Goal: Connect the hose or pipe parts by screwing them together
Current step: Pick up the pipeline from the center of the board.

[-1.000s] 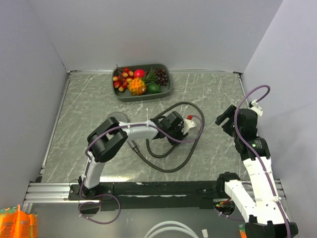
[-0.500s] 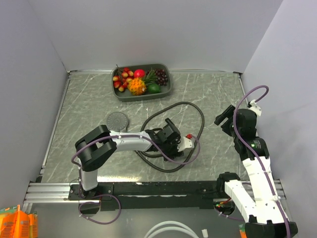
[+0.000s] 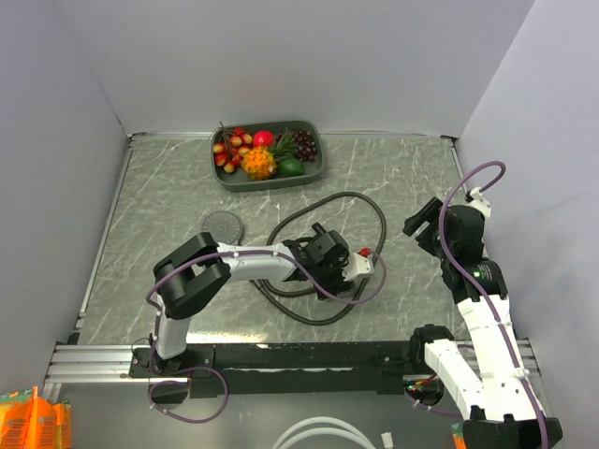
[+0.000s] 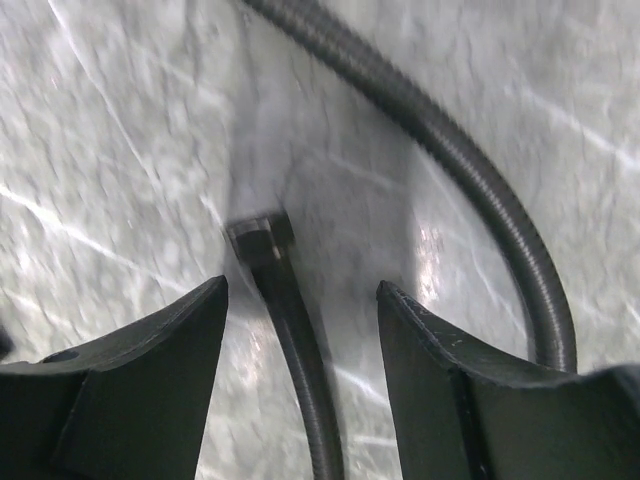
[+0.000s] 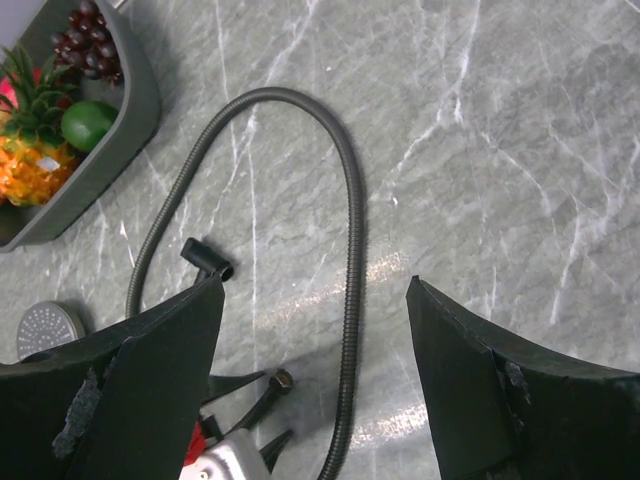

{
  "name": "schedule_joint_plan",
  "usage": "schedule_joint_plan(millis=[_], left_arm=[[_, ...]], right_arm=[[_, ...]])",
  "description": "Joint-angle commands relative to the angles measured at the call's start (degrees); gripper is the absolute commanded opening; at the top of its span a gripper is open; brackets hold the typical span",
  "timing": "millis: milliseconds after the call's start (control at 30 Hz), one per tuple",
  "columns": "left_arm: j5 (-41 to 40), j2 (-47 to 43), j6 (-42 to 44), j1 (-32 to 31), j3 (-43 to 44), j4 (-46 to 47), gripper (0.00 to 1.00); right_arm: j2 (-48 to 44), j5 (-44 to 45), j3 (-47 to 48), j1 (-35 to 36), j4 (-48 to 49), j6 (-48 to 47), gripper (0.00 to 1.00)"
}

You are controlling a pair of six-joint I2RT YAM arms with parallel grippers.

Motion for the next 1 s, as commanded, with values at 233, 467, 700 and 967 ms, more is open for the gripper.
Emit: schedule_joint_plan(millis=[233,467,700,967], left_arm=[[0.12,5.32,0.30,0.50,3.52,-1.46,0.57],[-0.31,5.14,-1.37,0.94,2.03,-1.02,0.54],[0.21,6.72,-6.99,2.87,4.14,-3.57,0.48],[-0.93,7.86,-10.51,3.13,5.19,-4.01,0.45]], right_arm=[[-0.41,-1.18,-1.14,-0.19,3.20,-1.35,0.81],[-0.49,-1.53,-1.49,-0.19,3.90,-1.35,0.81],[-1.02,-1.71,-1.84,-0.19,4.16,-1.61,0.81],[-1.37,-1.45,-1.93,-0.28,3.90,-1.96,0.81]])
